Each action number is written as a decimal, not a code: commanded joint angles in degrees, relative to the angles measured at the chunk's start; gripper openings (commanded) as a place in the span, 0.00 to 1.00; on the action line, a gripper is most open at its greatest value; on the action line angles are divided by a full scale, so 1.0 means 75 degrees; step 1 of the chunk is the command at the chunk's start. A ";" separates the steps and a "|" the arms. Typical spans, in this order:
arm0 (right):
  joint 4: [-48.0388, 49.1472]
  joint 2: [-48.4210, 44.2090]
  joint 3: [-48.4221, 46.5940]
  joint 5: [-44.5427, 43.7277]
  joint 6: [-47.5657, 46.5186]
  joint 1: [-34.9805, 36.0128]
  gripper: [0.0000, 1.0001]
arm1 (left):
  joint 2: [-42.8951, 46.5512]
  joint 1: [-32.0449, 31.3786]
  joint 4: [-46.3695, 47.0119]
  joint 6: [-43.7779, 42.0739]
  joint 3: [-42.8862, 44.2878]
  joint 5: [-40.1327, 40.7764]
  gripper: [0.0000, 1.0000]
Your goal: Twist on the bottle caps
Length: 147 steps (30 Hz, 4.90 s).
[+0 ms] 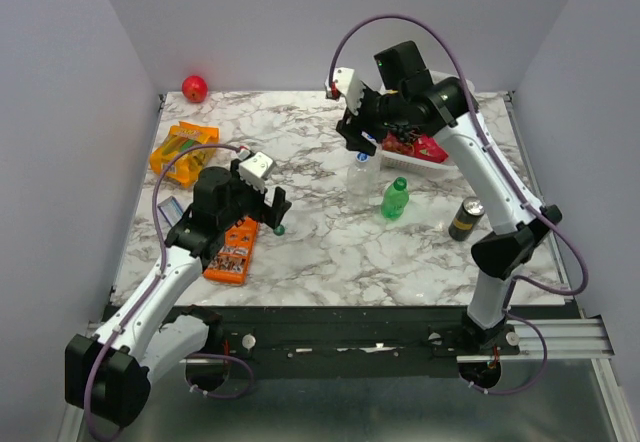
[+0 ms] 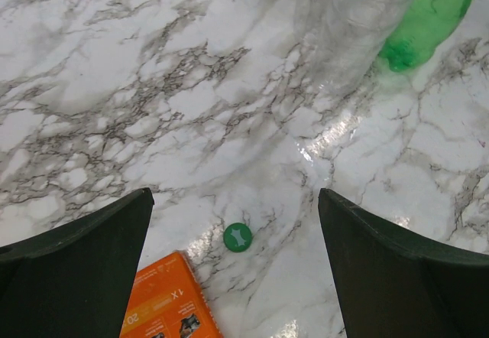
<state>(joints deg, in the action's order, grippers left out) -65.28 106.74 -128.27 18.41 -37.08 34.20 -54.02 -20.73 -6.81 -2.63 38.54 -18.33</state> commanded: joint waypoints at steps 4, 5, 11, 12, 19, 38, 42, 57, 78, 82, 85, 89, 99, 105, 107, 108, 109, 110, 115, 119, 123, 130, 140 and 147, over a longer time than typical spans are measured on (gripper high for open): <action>-0.0015 -0.2344 0.2415 -0.1271 0.1240 -0.0958 0.66 | 0.0394 0.0596 -0.0115 0.0328 -0.0181 0.0288 0.99; -0.0236 -0.2465 0.2987 -0.1248 0.1264 -0.1124 0.66 | 0.0371 0.0631 0.0039 0.0513 -0.0217 0.0241 0.99; -0.0159 -0.2665 0.4257 -0.0312 0.0774 -0.1653 0.67 | 0.0078 0.0901 0.0662 0.0679 -0.0218 -0.0052 0.99; 0.0006 -0.2642 0.4549 -0.0299 0.0726 -0.1653 0.68 | 0.0031 0.0912 0.0650 0.0633 -0.0206 -0.0076 0.99; 0.0757 -0.2138 0.5055 -0.0205 0.0011 -0.1665 0.69 | -0.0320 0.1030 -0.0064 0.0399 0.0040 -0.0486 0.99; 0.1790 -0.1540 0.6087 -0.0147 -0.0352 -0.1653 0.35 | -0.0181 0.1745 -0.0393 -0.0152 0.0170 -0.1762 0.99; 0.0842 -0.2206 0.5981 0.0262 -0.0820 -0.1653 0.19 | 0.0135 0.1453 -0.0370 -0.0549 0.0099 -0.2617 0.99; -0.1094 -0.2973 0.3838 0.3101 -0.1279 0.0889 0.15 | 0.0149 -0.1255 0.0451 -0.0925 0.0204 -0.4211 0.99; -0.0648 -0.1669 0.1892 0.3638 -0.0950 0.1394 0.14 | -0.1036 -0.1595 0.1716 -0.0247 0.0205 -0.4330 0.91; -0.0648 -0.1658 0.1856 0.3650 -0.0974 0.1394 0.14 | -0.1094 -0.1595 0.1787 -0.0246 0.0193 -0.4377 0.89; -0.0613 -0.1634 0.1775 0.3697 -0.0939 0.1394 0.14 | -0.1129 -0.1595 0.1636 -0.0351 0.0181 -0.4575 0.89; -0.0648 -0.1564 0.1680 0.3685 -0.0962 0.1394 0.14 | -0.1211 -0.1607 0.0991 -0.0913 0.0344 -0.4716 0.86; -0.0695 -0.1306 0.1434 0.3814 -0.0950 0.1394 0.16 | -0.1153 -0.1583 0.1224 -0.0751 0.0439 -0.4576 0.73; -0.0672 -0.1236 0.1399 0.3814 -0.0927 0.1394 0.16 | -0.0954 -0.1478 0.1716 0.0011 0.0345 -0.4342 0.78; -0.0683 -0.1212 0.1353 0.3803 -0.0927 0.1394 0.16 | -0.0954 -0.1455 0.1763 0.0046 0.0287 -0.4376 0.73; -0.0683 -0.1212 0.1352 0.3803 -0.0927 0.1394 0.16 | -0.0977 -0.1420 0.1844 0.0209 0.0252 -0.4400 0.72; -0.0683 -0.1212 0.1352 0.3814 -0.0927 0.1394 0.16 | -0.0954 -0.1396 0.1926 0.0269 0.0205 -0.4400 0.68; -0.0672 -0.1201 0.1352 0.3803 -0.0915 0.1394 0.16 | -0.0977 -0.1384 0.2055 0.0292 0.0135 -0.4423 0.66; -0.0637 -0.1212 0.1352 0.3803 -0.0915 0.1394 0.17 | -0.0965 -0.1337 0.2056 0.0246 0.0029 -0.4470 0.52; -0.0613 -0.1166 0.1248 0.3791 -0.0915 0.1405 0.33 | -0.0942 -0.1302 0.2033 0.0246 -0.0006 -0.4494 0.38; 0.0369 -0.1200 0.0744 0.2785 0.0334 0.1336 0.58 | -0.0767 -0.0952 0.1858 0.0269 0.0005 -0.4576 0.13; 0.1894 -0.1330 0.1082 0.1882 0.1111 0.0960 0.63 | 0.1186 0.0852 0.0441 0.0571 -0.0369 -0.3982 0.00; 0.2105 0.0556 0.1774 0.0381 0.0971 0.1827 0.56 | 0.3253 0.3627 -0.0710 0.2295 -0.0476 -0.0357 0.00; 0.2328 0.2360 0.0863 -0.0099 0.1147 0.1944 0.53 | 0.3675 0.4743 -0.0827 0.3105 -0.0346 0.0533 0.00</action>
<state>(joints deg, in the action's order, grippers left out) -49.47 119.46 -116.44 22.37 -29.28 48.64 -28.95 12.08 -11.42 15.77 34.89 -21.78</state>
